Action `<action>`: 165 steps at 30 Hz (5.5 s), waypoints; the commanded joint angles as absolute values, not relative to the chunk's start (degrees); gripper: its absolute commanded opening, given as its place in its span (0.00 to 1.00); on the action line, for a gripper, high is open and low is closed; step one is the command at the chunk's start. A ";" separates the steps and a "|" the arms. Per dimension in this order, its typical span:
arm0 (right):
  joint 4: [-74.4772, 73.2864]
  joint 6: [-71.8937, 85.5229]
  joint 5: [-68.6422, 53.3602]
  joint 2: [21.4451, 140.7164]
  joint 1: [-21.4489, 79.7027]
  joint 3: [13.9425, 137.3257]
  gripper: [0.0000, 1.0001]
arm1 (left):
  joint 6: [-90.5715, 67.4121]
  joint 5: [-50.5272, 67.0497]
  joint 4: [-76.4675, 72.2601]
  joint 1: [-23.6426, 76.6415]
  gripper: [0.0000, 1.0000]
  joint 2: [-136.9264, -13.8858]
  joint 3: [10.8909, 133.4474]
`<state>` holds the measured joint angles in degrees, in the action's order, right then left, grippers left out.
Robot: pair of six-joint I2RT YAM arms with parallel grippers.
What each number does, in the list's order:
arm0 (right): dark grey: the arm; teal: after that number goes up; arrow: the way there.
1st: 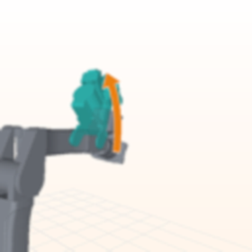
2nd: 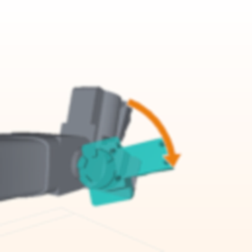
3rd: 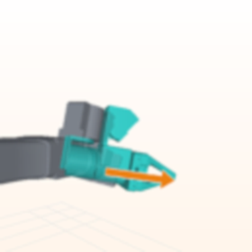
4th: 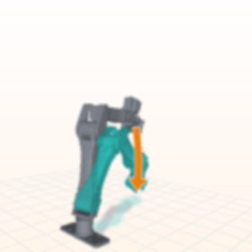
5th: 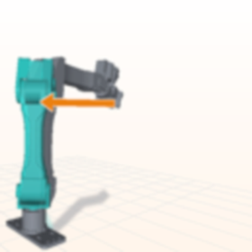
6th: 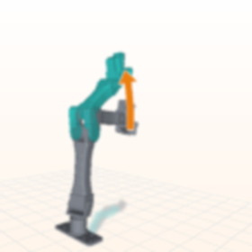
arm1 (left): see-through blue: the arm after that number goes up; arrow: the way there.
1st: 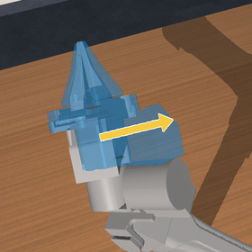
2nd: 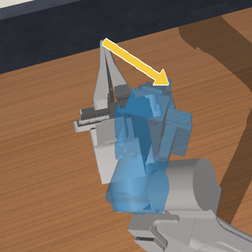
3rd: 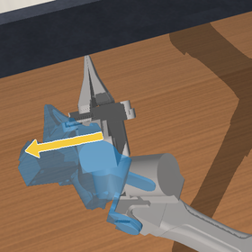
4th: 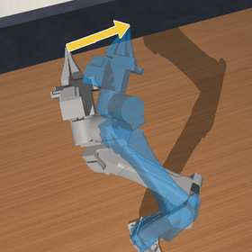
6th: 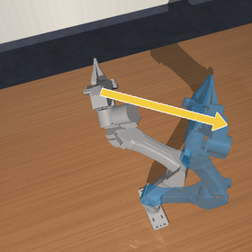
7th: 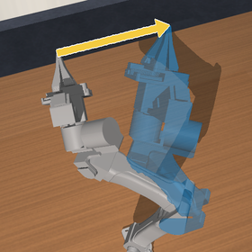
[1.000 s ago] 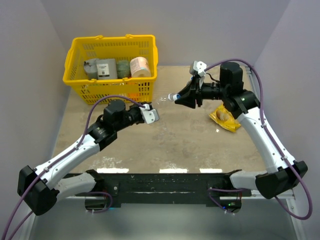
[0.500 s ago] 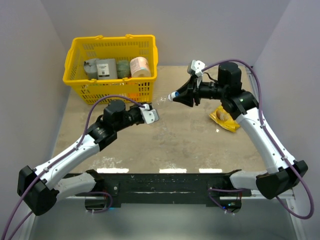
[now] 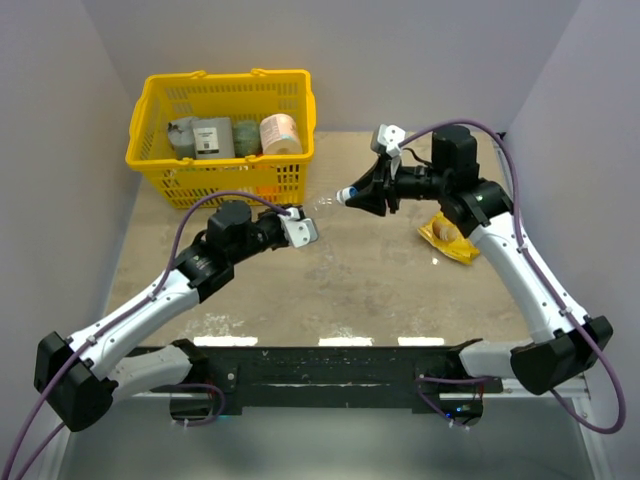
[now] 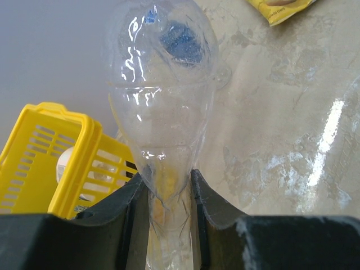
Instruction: Screw on the bottle caps
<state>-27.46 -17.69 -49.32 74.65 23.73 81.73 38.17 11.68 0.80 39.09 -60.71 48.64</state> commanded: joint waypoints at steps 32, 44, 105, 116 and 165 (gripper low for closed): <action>-16.53 42.00 -42.01 87.18 18.72 92.70 0.38 | 91.37 -12.04 -39.98 57.74 0.00 -66.88 37.89; -19.26 49.57 -41.47 87.28 16.61 95.63 0.00 | 116.91 -13.79 -59.07 53.97 0.00 -79.54 37.78; -66.19 -95.36 -64.16 66.62 13.27 81.30 0.66 | 43.16 35.42 18.98 40.43 0.00 -64.60 66.71; -59.32 -89.91 -63.46 66.80 13.45 79.98 0.57 | 44.38 35.33 20.04 40.34 0.00 -64.69 66.88; -59.69 -6.28 -88.85 100.28 12.22 95.54 0.21 | 113.20 10.28 -40.53 44.91 0.00 -56.95 24.61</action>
